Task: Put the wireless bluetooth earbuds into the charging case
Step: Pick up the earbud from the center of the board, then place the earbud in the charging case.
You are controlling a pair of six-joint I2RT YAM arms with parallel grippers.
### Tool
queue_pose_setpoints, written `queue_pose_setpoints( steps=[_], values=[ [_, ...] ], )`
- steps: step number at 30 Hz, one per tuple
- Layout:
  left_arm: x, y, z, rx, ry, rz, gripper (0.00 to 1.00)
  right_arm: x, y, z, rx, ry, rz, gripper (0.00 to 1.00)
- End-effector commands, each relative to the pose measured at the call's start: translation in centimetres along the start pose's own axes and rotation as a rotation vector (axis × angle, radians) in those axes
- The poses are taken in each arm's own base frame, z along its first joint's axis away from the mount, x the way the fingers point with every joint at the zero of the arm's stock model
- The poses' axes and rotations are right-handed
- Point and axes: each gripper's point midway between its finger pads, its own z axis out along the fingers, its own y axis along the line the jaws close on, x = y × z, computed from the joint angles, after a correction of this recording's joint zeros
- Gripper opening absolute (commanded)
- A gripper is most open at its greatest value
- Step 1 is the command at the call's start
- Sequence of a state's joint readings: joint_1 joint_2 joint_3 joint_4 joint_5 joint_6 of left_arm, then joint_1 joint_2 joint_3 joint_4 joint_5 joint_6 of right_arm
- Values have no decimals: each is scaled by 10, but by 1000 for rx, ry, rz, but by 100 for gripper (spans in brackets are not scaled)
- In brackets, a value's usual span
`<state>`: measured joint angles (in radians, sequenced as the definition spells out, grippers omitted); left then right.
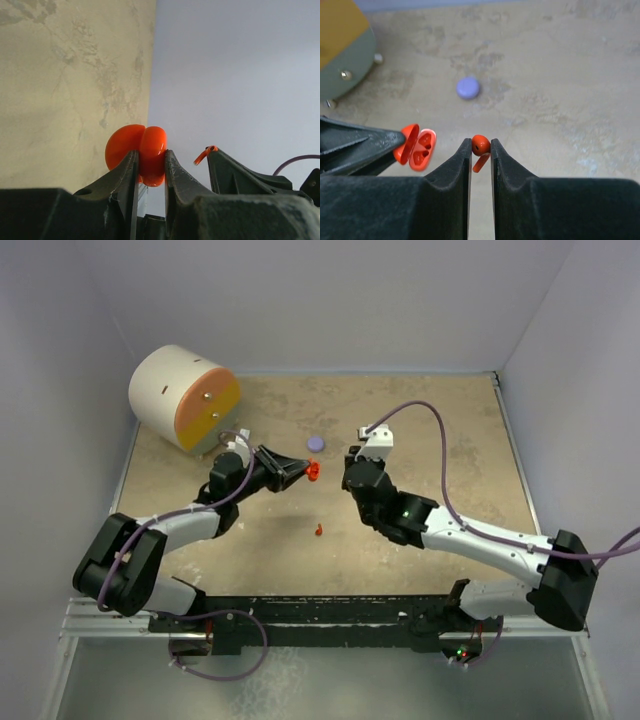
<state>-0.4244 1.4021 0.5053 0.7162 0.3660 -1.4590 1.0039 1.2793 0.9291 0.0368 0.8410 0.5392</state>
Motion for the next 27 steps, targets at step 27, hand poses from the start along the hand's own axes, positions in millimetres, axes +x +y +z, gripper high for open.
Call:
queue_pose_setpoints(
  steps=[27],
  values=[
    [4,-100,38,253,79,-240,0,-113,24,9,-485,-675,-321,0]
  ],
)
